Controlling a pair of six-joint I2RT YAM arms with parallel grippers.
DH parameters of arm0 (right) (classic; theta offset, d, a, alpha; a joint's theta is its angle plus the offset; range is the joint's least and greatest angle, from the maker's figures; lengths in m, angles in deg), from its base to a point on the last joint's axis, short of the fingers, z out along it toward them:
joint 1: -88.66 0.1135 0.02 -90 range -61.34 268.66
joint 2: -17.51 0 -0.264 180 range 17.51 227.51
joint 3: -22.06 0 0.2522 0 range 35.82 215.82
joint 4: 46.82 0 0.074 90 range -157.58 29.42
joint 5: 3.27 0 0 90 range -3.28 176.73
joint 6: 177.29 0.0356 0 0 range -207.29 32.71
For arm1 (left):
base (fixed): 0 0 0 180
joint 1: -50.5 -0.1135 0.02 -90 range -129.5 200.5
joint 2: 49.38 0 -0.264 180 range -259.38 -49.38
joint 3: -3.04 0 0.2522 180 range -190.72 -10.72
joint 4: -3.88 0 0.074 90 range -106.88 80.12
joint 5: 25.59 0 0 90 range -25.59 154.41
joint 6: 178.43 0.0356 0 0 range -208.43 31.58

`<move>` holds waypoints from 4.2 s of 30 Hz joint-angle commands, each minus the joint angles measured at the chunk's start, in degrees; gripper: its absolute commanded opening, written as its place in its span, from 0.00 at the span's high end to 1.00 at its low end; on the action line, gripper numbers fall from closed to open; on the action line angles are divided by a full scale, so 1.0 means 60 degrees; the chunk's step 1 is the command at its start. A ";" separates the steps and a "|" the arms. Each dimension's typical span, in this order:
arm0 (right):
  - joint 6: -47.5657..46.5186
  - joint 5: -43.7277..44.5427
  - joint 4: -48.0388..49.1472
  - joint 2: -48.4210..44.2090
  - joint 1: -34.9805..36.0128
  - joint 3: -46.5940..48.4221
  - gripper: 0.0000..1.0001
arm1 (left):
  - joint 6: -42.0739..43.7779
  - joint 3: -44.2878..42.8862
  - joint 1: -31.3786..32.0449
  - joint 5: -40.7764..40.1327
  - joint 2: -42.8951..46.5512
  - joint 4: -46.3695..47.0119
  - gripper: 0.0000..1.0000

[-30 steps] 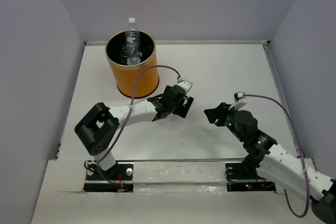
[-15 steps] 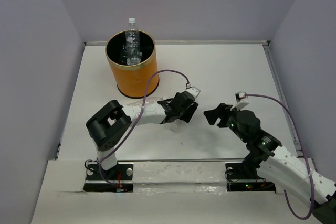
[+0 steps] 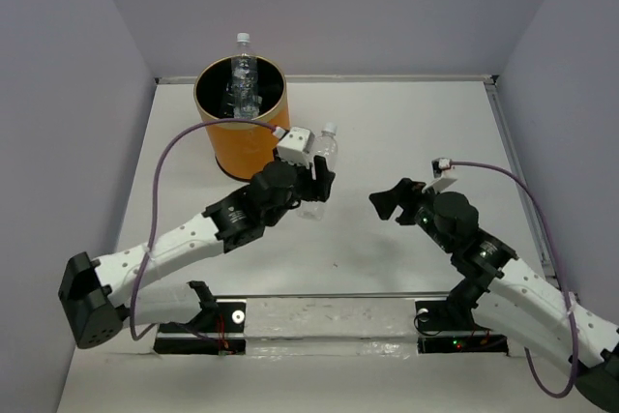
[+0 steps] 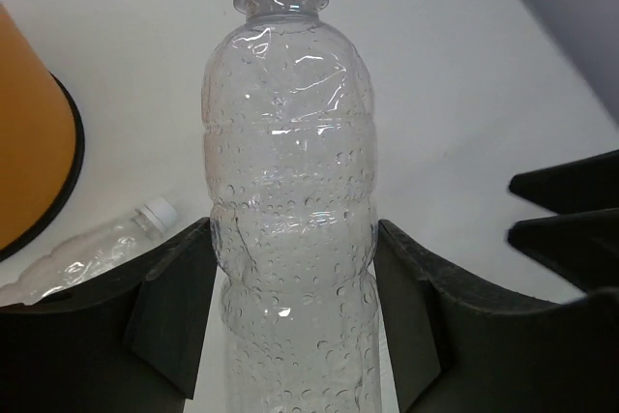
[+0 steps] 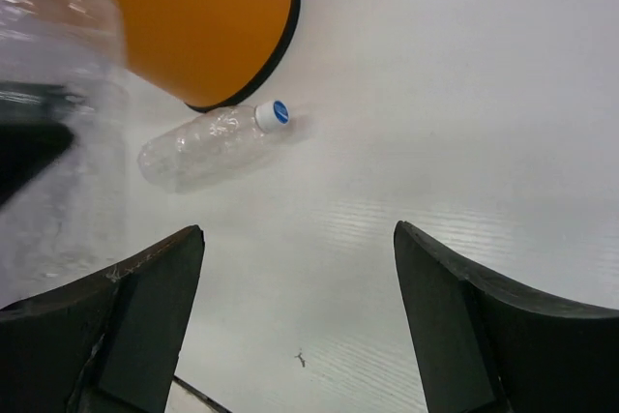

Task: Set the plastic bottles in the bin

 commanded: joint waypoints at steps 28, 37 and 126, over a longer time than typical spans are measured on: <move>0.4071 -0.0827 0.3316 1.2478 0.1137 0.6376 0.00 | -0.0293 -0.0457 -0.0794 -0.3629 0.5925 -0.2057 0.56; 0.4187 -0.1326 0.3228 1.3972 0.1137 0.7519 0.00 | -0.0029 -0.0853 -0.0794 -0.3673 0.5618 -0.2072 0.56; -0.9509 -0.1048 0.4693 1.5072 0.1238 1.3657 0.42 | -0.0293 0.0698 -0.5980 0.0884 0.5074 -0.0066 0.01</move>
